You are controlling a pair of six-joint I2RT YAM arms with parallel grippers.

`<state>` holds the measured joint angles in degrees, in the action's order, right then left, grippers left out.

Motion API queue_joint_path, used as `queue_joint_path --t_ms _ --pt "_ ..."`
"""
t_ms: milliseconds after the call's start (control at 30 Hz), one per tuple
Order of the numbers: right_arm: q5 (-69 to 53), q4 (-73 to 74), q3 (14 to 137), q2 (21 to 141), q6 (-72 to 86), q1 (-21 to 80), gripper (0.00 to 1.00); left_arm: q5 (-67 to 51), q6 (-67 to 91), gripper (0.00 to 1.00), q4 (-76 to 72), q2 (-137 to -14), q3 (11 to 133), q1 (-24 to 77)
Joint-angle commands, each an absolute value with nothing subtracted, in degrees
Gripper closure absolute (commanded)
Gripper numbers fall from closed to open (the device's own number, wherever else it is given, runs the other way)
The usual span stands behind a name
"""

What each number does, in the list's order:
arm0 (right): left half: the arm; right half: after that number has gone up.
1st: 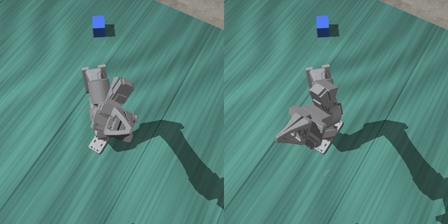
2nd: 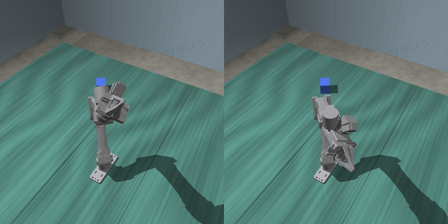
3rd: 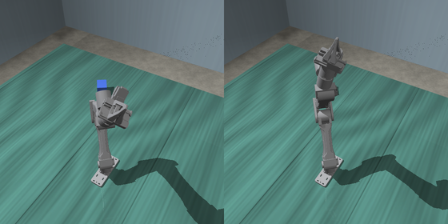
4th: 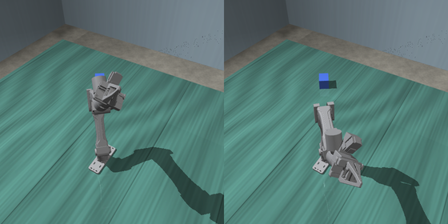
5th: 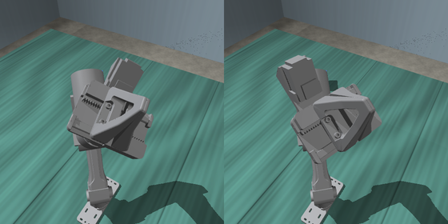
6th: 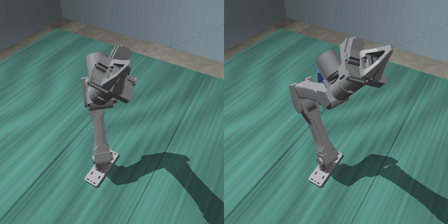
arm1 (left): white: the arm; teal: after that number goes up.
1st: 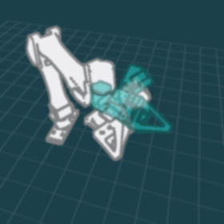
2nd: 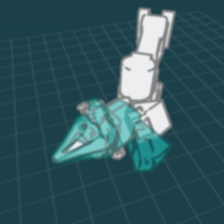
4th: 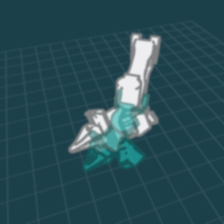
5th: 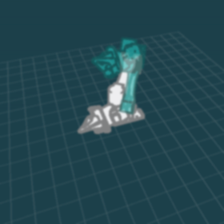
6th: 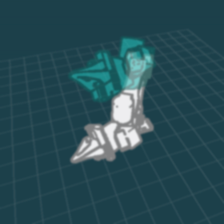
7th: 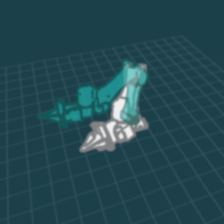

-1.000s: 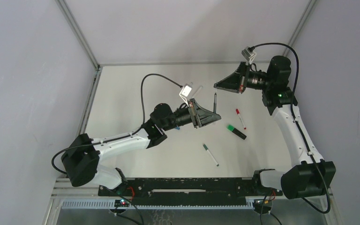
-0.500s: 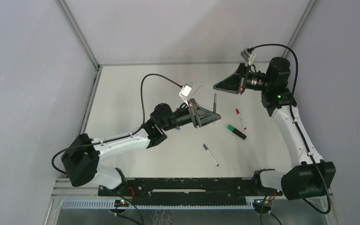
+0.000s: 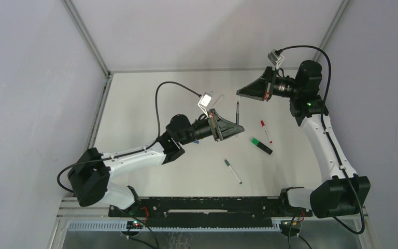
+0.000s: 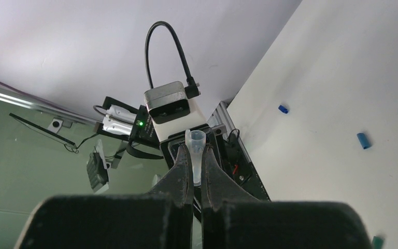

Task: Insert the pens into the pen caps
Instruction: Insert the pen cap onto the pen.

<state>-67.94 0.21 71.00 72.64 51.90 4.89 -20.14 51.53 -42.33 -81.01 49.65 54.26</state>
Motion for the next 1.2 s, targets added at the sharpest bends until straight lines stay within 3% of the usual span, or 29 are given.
queue_joint_path --t_ms 0,400,1167 --pt "-67.1 -0.3 73.9 73.2 50.5 4.5 1.0 -20.7 51.1 1.0 -45.3 -80.9 53.6 54.6" --pt "-66.2 6.0 74.0 72.6 45.5 5.7 1.0 -20.7 51.0 1.0 -45.4 -81.0 53.8 54.6" --pt "-67.4 0.5 74.1 72.5 51.4 5.4 1.0 -20.3 51.2 1.0 -45.4 -81.2 53.7 54.6"
